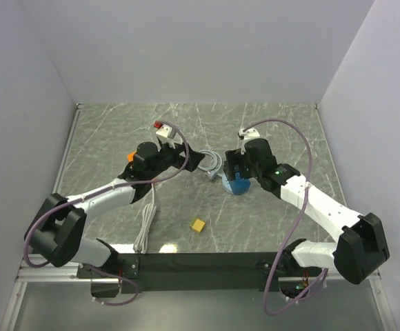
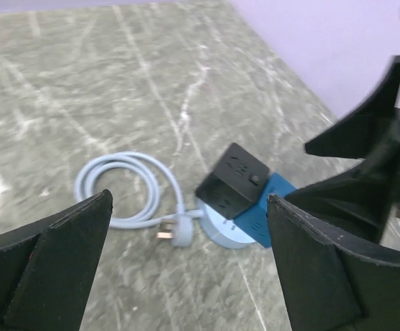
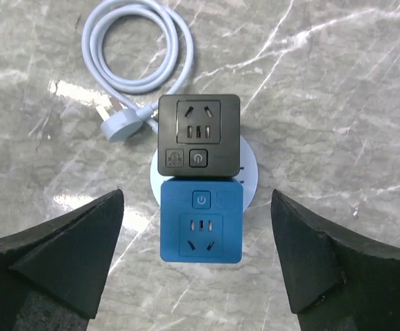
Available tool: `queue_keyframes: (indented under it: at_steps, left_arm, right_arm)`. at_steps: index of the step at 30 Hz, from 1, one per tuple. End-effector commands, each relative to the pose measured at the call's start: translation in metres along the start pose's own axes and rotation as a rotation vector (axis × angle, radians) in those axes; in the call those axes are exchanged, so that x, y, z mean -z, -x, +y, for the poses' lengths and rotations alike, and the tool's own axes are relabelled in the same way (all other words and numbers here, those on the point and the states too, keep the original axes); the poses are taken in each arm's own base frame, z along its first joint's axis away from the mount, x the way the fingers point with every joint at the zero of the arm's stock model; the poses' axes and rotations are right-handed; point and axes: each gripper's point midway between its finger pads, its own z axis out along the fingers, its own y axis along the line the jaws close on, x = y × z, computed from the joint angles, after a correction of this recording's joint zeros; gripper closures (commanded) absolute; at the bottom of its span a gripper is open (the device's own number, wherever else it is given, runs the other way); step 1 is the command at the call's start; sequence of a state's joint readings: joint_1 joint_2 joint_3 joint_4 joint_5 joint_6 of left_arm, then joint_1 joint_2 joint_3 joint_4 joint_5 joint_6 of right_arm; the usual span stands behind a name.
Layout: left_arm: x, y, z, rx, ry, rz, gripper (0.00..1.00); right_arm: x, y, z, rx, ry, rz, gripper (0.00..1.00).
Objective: Insert the plug
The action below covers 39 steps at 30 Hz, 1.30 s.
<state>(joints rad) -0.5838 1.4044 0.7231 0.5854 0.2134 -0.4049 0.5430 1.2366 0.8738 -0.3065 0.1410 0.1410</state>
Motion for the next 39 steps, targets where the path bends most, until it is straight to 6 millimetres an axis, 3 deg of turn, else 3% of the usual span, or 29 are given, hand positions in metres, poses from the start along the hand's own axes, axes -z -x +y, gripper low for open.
queue_keyframes:
  at_steps: [1, 3, 4, 5, 7, 8, 9, 10, 12, 16, 22, 27, 34, 39]
  left_arm:
    - [0.011, -0.002, 0.020, -0.006, 0.126, 0.012, 0.01]
    - [0.022, 0.004, 0.024, 0.003, 0.167, -0.010, 0.01]
    - [0.029, -0.003, 0.027, 0.005, 0.182, -0.003, 0.01]
    - [0.037, 0.006, 0.024, 0.010, 0.185, -0.037, 0.01]
    - [0.051, -0.003, 0.028, 0.043, 0.217, -0.030, 0.01]
    - [0.059, 0.005, 0.029, 0.051, 0.239, -0.063, 0.01]
    - [0.065, 0.003, 0.031, 0.063, 0.254, -0.065, 0.01]
    - [0.072, -0.007, 0.034, 0.091, 0.274, -0.049, 0.01]
    - [0.083, -0.004, 0.031, 0.106, 0.272, -0.072, 0.00]
    - [0.100, -0.027, 0.039, 0.146, 0.319, -0.022, 0.01]
    - [0.110, -0.054, 0.041, 0.202, 0.319, 0.025, 0.01]
    - [0.111, -0.071, 0.043, 0.206, 0.321, 0.075, 0.01]
    - [0.112, -0.081, 0.041, 0.222, 0.306, 0.097, 0.01]
    - [0.114, -0.083, 0.041, 0.226, 0.304, 0.099, 0.01]
  right_arm:
    - [0.000, 0.008, -0.003, -0.015, -0.020, -0.036, 0.05]
    - [0.006, 0.007, 0.004, -0.012, 0.012, -0.049, 0.05]
    - [0.009, 0.006, 0.009, -0.008, 0.029, -0.055, 0.05]
    - [0.019, 0.007, 0.025, 0.018, 0.073, -0.078, 0.05]
    - [0.028, -0.003, 0.042, 0.060, 0.115, -0.084, 0.05]
    - [0.035, -0.010, 0.054, 0.081, 0.153, -0.093, 0.05]
    - [0.043, -0.016, 0.076, 0.110, 0.219, -0.106, 0.05]
    - [0.048, -0.021, 0.087, 0.119, 0.258, -0.111, 0.05]
    - [0.062, -0.039, 0.110, 0.140, 0.352, -0.129, 0.06]
    - [0.075, -0.060, 0.129, 0.155, 0.447, -0.150, 0.07]
    - [0.062, -0.086, 0.160, 0.196, 0.509, -0.092, 0.08]
    - [0.052, -0.093, 0.179, 0.217, 0.533, -0.077, 0.08]
    - [0.036, -0.126, 0.196, 0.269, 0.535, 0.015, 0.07]
    - [0.030, -0.137, 0.204, 0.286, 0.541, 0.047, 0.07]
